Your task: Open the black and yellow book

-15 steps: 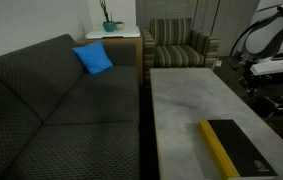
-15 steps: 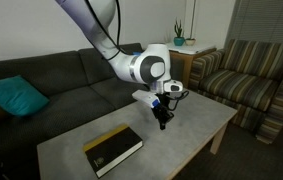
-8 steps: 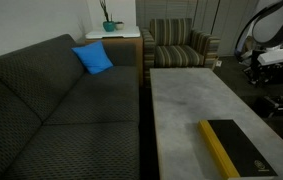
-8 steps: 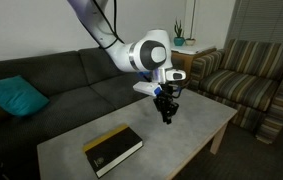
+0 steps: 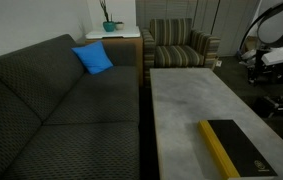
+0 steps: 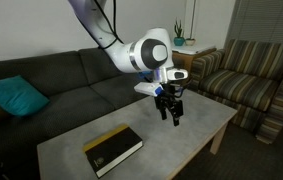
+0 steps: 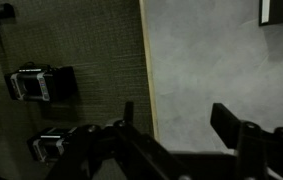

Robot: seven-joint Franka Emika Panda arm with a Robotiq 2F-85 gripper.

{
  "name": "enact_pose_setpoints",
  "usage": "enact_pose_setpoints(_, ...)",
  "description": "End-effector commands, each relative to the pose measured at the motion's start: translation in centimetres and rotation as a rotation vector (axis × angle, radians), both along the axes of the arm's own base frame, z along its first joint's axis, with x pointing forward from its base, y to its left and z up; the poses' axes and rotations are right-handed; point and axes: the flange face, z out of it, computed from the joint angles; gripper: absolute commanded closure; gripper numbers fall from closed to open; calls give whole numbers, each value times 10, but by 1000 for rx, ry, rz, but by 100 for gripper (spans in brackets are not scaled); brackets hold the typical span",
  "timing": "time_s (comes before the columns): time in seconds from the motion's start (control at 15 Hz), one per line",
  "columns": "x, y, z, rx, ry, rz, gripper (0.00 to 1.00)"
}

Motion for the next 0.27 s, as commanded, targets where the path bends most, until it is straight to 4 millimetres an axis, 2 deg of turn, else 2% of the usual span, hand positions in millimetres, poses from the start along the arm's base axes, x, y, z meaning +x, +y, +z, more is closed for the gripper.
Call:
enact_pose_setpoints(0.0,-12,-2,7,-11,-9,0,0)
enact_pose_setpoints(0.2,-14,-3,5,-3,-10,-3,0)
